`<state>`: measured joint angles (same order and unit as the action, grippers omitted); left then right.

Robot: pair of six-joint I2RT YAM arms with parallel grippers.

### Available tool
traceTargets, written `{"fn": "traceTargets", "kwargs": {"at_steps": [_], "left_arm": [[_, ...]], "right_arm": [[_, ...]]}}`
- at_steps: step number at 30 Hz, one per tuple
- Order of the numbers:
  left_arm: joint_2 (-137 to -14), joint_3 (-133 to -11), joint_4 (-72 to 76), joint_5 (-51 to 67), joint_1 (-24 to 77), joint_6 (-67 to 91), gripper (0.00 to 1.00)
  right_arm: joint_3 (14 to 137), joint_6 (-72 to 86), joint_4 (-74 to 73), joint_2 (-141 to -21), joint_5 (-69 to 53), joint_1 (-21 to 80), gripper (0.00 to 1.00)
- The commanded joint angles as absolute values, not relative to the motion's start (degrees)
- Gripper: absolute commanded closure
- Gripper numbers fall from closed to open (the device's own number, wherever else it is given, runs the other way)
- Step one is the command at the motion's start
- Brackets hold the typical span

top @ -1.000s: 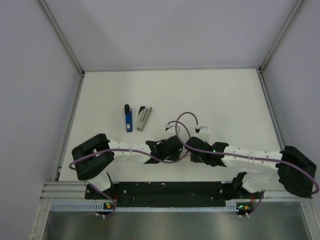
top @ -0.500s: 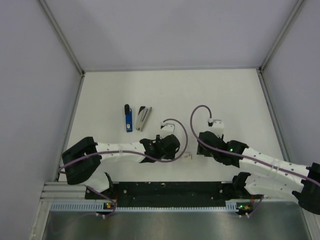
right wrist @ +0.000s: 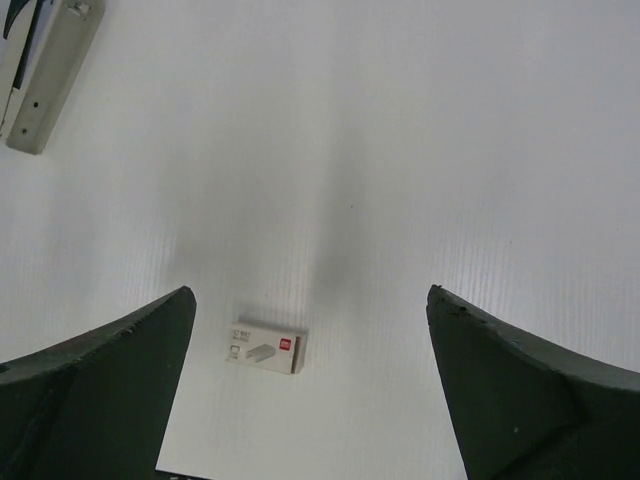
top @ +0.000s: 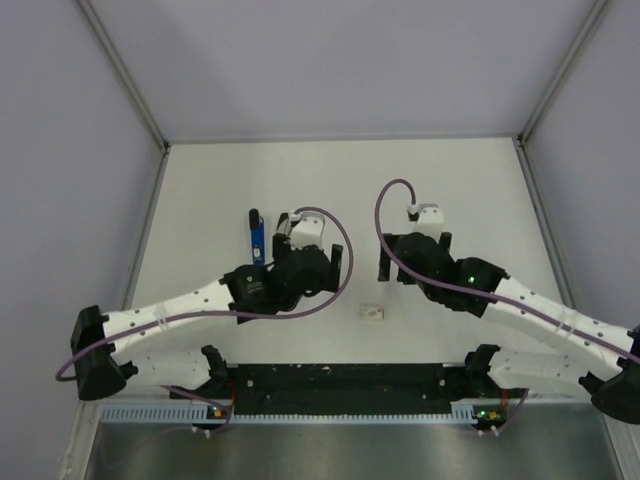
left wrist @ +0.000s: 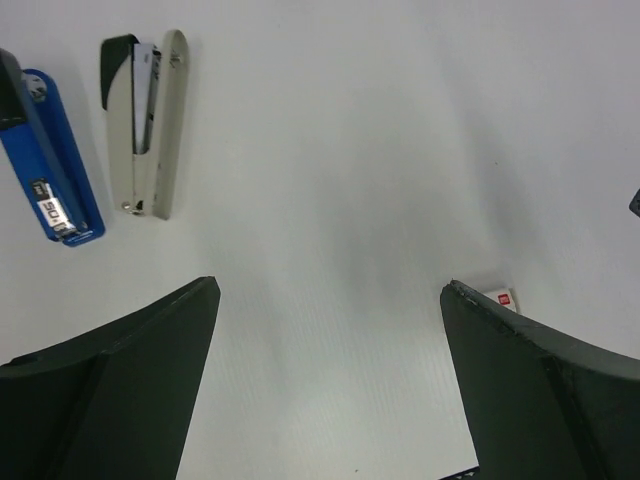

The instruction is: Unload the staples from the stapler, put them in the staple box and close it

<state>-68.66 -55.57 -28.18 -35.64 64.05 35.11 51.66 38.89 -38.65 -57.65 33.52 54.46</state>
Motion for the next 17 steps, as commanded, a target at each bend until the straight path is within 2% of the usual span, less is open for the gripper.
{"fn": "traceTargets", "kwargs": {"at_steps": [1, 11, 15, 17], "left_arm": [[-62.33, -56.6, -32.08, -41.65, 63.9, 31.38, 0.01], [-54.15, -57.65, -36.38, -46.23, 63.9, 28.39, 0.01], [-52.13, -57.84, -35.52, -47.37, 63.98, 26.11, 0.01], [-51.51, -57.48, -34.19, -47.46, 63.9, 23.48, 0.01]], "right_arm": [[56.95, 35.33, -40.25, -59.94, 35.86, 54.14, 0.01], [61.96, 33.22, -41.13, -58.36, 37.44, 54.05, 0.01], [63.71, 29.27, -42.35, -57.91, 33.84, 53.79, 0.01], [65.82, 30.23, -44.81, -59.93, 36.63, 53.79, 0.01]]}}
